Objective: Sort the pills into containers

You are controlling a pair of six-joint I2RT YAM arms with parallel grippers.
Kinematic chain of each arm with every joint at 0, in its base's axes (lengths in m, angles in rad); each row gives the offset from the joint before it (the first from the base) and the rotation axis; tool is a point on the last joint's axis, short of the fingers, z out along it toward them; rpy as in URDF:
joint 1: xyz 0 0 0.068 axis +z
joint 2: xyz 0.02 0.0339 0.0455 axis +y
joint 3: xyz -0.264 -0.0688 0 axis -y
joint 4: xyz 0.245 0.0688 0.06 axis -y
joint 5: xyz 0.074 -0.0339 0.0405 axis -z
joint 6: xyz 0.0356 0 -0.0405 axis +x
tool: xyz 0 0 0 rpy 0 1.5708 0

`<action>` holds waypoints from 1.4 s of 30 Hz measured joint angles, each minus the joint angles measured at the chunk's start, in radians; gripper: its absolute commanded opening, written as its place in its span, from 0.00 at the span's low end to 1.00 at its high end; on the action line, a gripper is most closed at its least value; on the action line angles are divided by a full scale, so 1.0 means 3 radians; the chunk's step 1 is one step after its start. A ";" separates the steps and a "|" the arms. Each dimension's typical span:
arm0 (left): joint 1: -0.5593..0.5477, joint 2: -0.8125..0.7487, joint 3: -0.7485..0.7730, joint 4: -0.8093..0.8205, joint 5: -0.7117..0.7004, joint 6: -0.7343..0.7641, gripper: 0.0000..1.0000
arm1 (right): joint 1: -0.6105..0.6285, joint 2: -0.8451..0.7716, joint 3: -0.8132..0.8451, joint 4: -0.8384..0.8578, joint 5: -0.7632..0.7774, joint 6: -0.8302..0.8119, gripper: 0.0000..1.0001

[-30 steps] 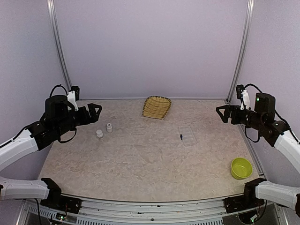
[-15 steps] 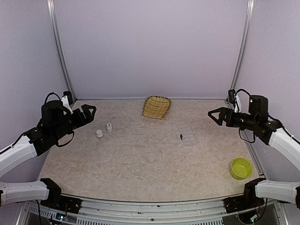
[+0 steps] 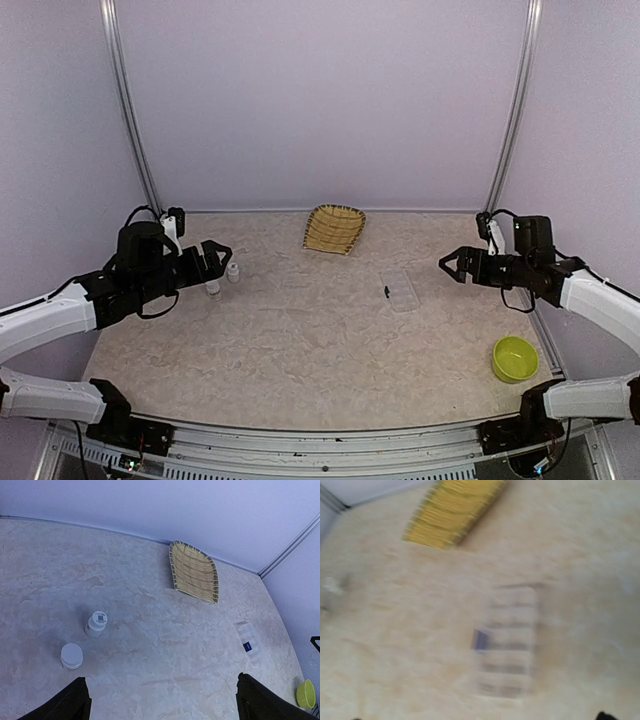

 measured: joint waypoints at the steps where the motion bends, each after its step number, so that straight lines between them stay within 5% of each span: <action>1: -0.0033 0.0042 0.0000 0.0006 0.0000 -0.0003 0.99 | 0.0020 0.0029 0.0004 -0.0031 0.0066 -0.0011 1.00; 21: -0.0435 0.0336 0.0000 0.0070 -0.0098 -0.0085 0.99 | 0.1278 0.1499 0.0743 -0.0384 0.1723 -0.0178 1.00; 42: -0.0507 0.0366 0.0000 0.0070 -0.0106 -0.0099 0.99 | 0.1366 0.2299 0.1152 -0.0453 0.2032 -0.0212 1.00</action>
